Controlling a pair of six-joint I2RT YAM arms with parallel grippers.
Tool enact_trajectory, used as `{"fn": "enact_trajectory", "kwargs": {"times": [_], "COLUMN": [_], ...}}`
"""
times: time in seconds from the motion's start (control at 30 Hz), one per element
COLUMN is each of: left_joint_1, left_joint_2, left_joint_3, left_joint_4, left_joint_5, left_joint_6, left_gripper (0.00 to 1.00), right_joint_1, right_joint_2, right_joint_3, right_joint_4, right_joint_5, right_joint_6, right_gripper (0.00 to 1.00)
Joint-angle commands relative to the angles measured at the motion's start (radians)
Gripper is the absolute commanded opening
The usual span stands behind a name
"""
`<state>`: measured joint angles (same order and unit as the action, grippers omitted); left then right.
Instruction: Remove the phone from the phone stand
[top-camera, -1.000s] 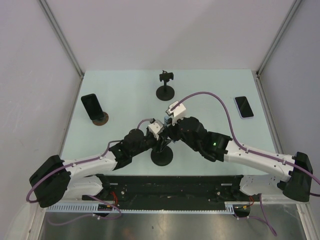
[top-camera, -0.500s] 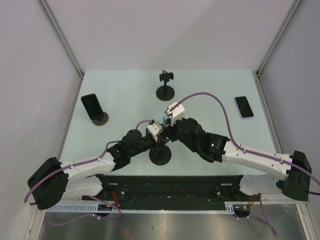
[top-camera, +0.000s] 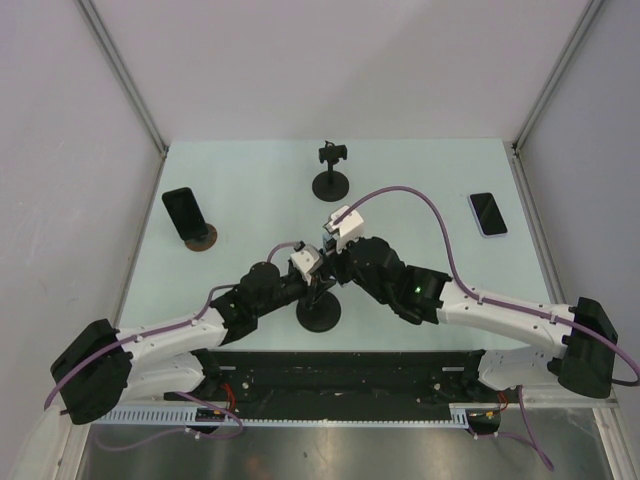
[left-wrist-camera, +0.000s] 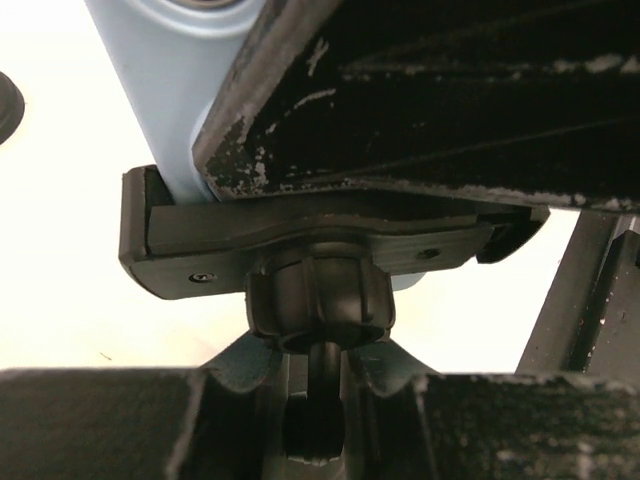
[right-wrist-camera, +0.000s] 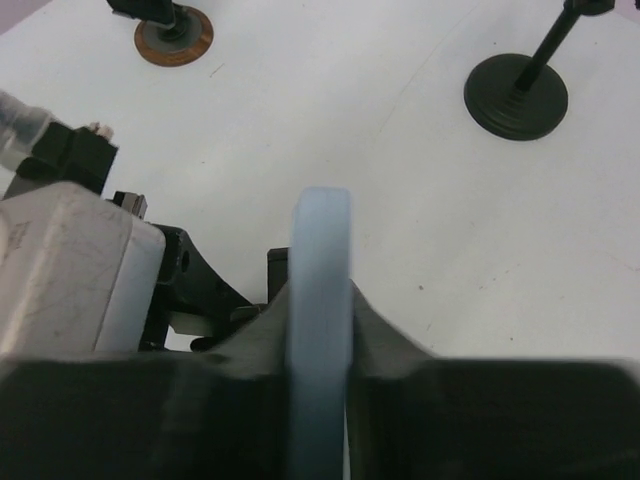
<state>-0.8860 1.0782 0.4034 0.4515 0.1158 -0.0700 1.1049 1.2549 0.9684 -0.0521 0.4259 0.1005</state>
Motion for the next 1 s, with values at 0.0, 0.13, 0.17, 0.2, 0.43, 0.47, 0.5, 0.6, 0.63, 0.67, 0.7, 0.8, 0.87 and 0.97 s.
{"fn": "enact_trajectory", "kwargs": {"times": [0.0, 0.13, 0.17, 0.2, 0.43, 0.47, 0.5, 0.6, 0.63, 0.67, 0.7, 0.8, 0.87, 0.97], "left_joint_1": [-0.002, -0.001, -0.001, -0.001, 0.002, 0.002, 0.001, -0.059, -0.109, -0.126, -0.137, -0.156, -0.168, -0.197], "left_joint_2": [-0.044, -0.055, -0.055, -0.057, -0.063, -0.061, -0.061, -0.081, -0.101, -0.109, -0.119, -0.15, -0.167, -0.169], "left_joint_3": [-0.003, -0.021, -0.024, -0.029, -0.031, -0.031, -0.026, -0.021, -0.028, -0.032, -0.043, -0.078, -0.095, -0.113], "left_joint_4": [0.085, 0.085, 0.082, 0.073, -0.028, -0.028, -0.027, -0.01, 0.012, 0.021, 0.029, 0.064, 0.084, 0.104], "left_joint_5": [0.007, -0.173, -0.224, -0.264, -0.495, -0.472, -0.46, -0.511, -0.536, -0.548, -0.547, -0.538, -0.536, -0.527], "left_joint_6": [-0.034, -0.094, -0.109, -0.135, -0.209, -0.205, -0.195, -0.124, -0.099, -0.076, -0.076, -0.126, -0.146, -0.146], "left_gripper": [0.0, 0.0, 0.0, 0.0, 0.0, 0.0, 0.0, 0.0, 0.0, 0.0, 0.0, 0.0, 0.0, 0.0], "right_joint_1": [-0.013, -0.008, -0.007, -0.001, 0.015, 0.01, 0.006, -0.014, -0.031, -0.037, -0.042, -0.046, -0.046, -0.043], "right_joint_2": [0.011, -0.006, -0.012, -0.031, -0.08, -0.075, -0.072, -0.08, -0.081, -0.078, -0.074, -0.061, -0.058, -0.051], "right_joint_3": [-0.008, -0.008, -0.008, -0.008, 0.01, 0.012, 0.012, 0.015, 0.016, 0.019, 0.026, 0.032, 0.032, 0.032], "right_joint_4": [-0.028, -0.055, -0.087, -0.109, -0.339, -0.347, -0.339, -0.296, -0.289, -0.273, -0.27, -0.264, -0.258, -0.238], "right_joint_5": [0.036, 0.017, 0.016, 0.013, 0.01, 0.008, 0.019, 0.085, 0.099, 0.115, 0.151, 0.224, 0.249, 0.29], "right_joint_6": [-0.013, -0.015, -0.004, 0.004, 0.058, 0.057, 0.061, 0.08, 0.09, 0.097, 0.103, 0.133, 0.151, 0.15], "right_gripper": [0.0, 0.0, 0.0, 0.0, 0.0, 0.0, 0.0, 0.0, 0.0, 0.0, 0.0, 0.0, 0.0, 0.0]}}
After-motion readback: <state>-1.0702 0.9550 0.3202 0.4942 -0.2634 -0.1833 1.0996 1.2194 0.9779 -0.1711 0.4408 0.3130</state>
